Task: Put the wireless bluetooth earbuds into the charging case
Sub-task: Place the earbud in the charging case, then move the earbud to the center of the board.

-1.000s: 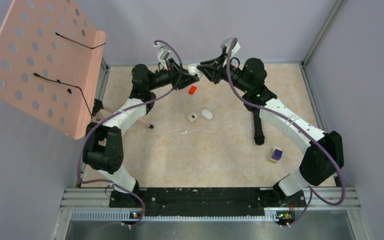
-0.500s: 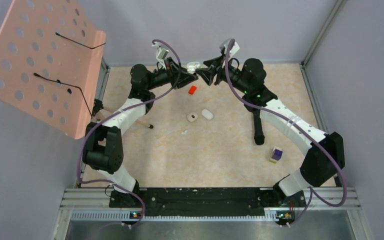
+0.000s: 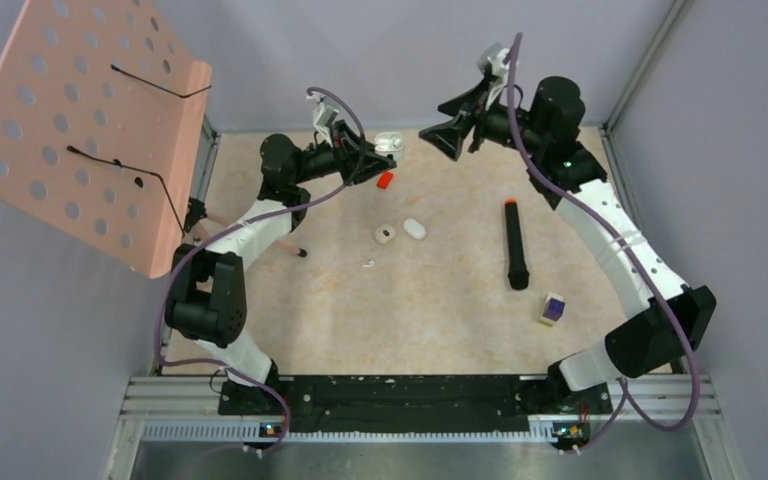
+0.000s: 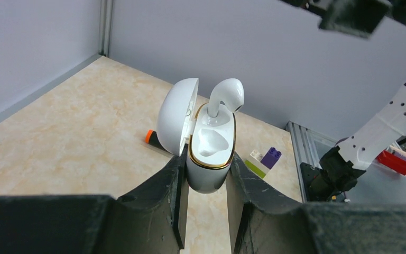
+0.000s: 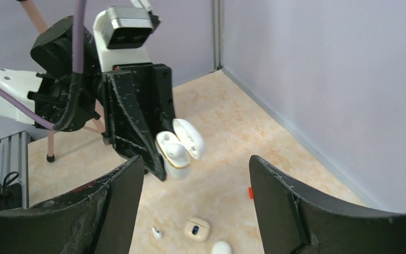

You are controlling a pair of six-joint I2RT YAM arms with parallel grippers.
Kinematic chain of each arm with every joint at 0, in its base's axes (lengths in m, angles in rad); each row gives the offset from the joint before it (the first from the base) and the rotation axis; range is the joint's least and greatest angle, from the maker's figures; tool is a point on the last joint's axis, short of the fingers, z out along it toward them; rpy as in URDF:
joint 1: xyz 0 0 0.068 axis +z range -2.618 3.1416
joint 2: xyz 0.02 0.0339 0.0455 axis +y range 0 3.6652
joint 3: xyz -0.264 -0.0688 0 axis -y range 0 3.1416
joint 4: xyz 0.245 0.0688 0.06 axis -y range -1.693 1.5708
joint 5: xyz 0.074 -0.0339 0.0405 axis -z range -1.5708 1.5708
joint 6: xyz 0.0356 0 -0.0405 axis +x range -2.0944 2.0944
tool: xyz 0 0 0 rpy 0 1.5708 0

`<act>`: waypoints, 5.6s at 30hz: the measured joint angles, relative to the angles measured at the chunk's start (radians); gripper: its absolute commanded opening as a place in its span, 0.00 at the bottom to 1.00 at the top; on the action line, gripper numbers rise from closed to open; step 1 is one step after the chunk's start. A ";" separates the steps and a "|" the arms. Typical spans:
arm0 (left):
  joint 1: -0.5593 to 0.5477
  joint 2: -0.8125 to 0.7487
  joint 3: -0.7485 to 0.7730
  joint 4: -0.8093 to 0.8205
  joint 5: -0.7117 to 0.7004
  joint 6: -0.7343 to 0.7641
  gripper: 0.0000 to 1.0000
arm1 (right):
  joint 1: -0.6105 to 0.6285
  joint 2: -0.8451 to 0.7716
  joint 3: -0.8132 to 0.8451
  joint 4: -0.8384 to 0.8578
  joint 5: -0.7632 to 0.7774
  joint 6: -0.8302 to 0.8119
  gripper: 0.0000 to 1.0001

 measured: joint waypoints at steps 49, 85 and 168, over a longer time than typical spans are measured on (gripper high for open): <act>-0.008 -0.024 -0.045 0.046 0.118 0.059 0.00 | -0.005 0.191 0.037 -0.055 -0.237 0.176 0.73; 0.153 -0.076 -0.060 -0.471 -0.220 0.180 0.00 | 0.195 0.539 -0.154 -0.326 0.108 -0.080 0.41; 0.245 -0.262 -0.170 -0.652 -0.412 0.076 0.00 | 0.300 0.359 -0.185 -0.829 -0.024 -1.114 0.39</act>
